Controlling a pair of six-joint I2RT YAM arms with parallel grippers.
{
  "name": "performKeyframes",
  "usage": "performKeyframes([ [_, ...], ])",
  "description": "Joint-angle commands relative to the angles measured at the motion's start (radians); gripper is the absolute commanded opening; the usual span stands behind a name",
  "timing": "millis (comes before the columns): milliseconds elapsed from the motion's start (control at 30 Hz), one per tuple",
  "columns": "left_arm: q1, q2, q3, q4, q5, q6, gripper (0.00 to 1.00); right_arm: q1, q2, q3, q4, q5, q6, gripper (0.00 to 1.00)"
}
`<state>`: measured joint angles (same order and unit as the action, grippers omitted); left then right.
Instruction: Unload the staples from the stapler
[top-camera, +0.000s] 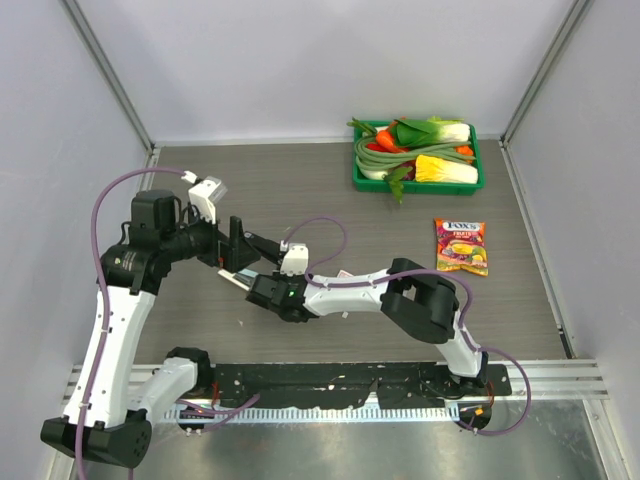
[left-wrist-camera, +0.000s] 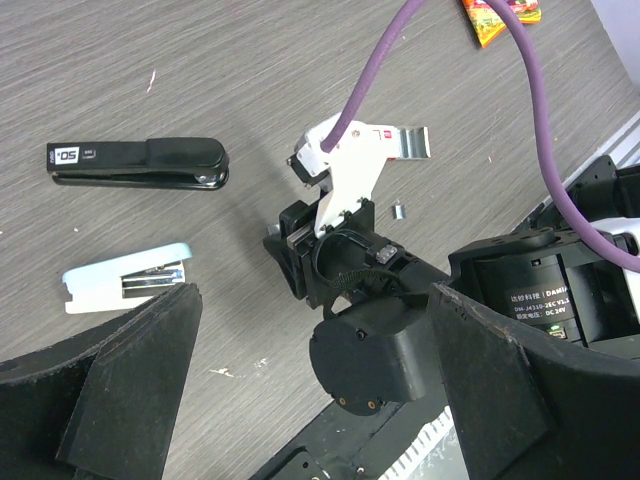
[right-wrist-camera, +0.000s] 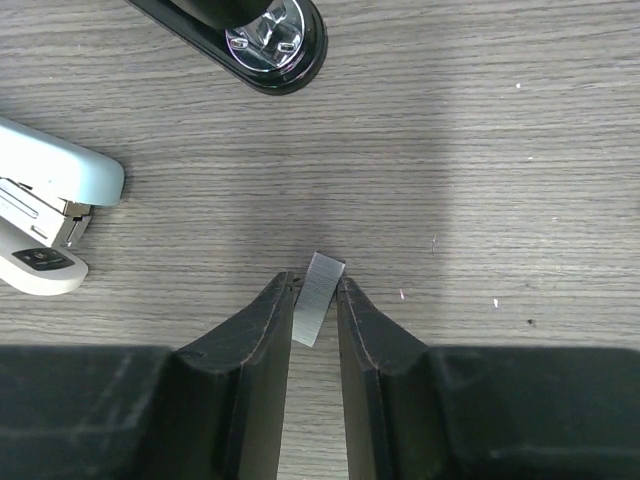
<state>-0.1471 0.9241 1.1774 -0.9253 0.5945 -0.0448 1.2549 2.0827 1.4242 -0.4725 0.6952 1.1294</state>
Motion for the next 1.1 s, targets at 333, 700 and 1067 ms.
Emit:
performKeyframes([
  [333,0.004,0.005,0.01,0.032,0.008,0.01,1.0,-0.006,-0.064,-0.019,-0.132,0.118,-0.026,0.21],
  [700,0.0,0.156,-0.032,0.175,0.082,0.089,1.0,-0.04,-0.397,-0.215,-0.198,0.197,0.05,0.17],
  [1067,-0.308,0.428,-0.091,0.368,-0.028,0.368,1.0,-0.129,-0.782,-0.452,-0.356,0.217,0.213,0.17],
])
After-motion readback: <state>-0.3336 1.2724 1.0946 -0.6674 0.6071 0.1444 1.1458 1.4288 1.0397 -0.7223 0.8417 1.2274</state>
